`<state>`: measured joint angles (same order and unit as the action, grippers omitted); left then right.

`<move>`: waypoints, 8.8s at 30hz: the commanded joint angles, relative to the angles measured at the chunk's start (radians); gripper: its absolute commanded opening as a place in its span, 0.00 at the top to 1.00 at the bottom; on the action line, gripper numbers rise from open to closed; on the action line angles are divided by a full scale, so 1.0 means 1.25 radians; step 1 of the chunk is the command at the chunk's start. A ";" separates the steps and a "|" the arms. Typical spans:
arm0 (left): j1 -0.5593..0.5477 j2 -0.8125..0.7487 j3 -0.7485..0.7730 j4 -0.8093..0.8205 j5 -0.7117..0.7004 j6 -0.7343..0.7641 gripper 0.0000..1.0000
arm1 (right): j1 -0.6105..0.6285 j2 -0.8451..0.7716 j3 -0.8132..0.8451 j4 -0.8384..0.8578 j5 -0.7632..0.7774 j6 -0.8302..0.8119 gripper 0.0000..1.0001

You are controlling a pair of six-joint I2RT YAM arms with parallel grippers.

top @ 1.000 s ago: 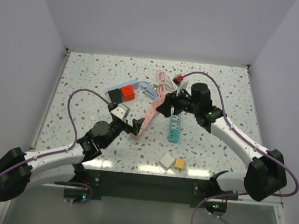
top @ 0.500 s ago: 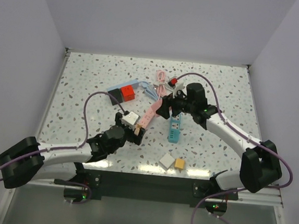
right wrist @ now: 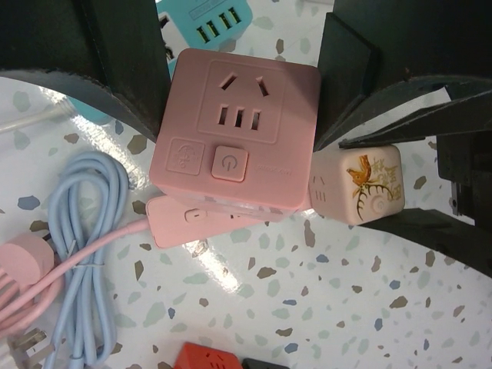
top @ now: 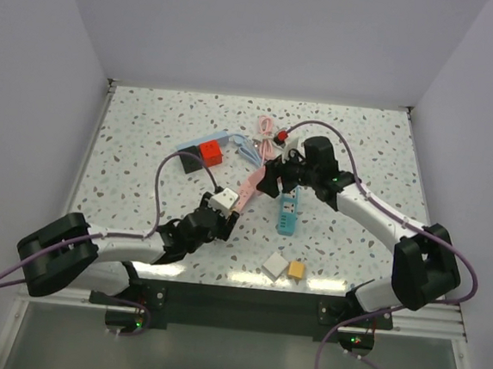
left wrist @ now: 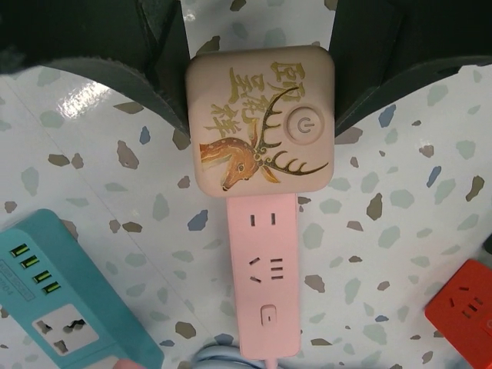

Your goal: Insert the plug

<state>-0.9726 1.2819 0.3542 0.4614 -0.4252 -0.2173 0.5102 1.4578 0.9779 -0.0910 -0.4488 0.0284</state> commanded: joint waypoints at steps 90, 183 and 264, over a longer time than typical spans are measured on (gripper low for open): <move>0.038 -0.055 0.012 -0.003 0.109 0.046 1.00 | 0.183 0.227 0.025 -0.112 0.284 -0.123 1.00; 0.055 -0.413 0.006 -0.238 -0.141 -0.142 0.00 | 0.370 0.521 0.224 0.092 0.526 0.246 1.00; -0.231 0.198 0.243 -0.022 0.095 -0.154 1.00 | 0.043 -0.463 -0.242 -0.001 0.519 0.229 0.02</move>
<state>-1.3445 1.6432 0.6827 0.2897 -0.3058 -0.4004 0.5682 0.9504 0.6884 -0.0944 0.1646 0.2985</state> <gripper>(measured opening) 0.611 0.983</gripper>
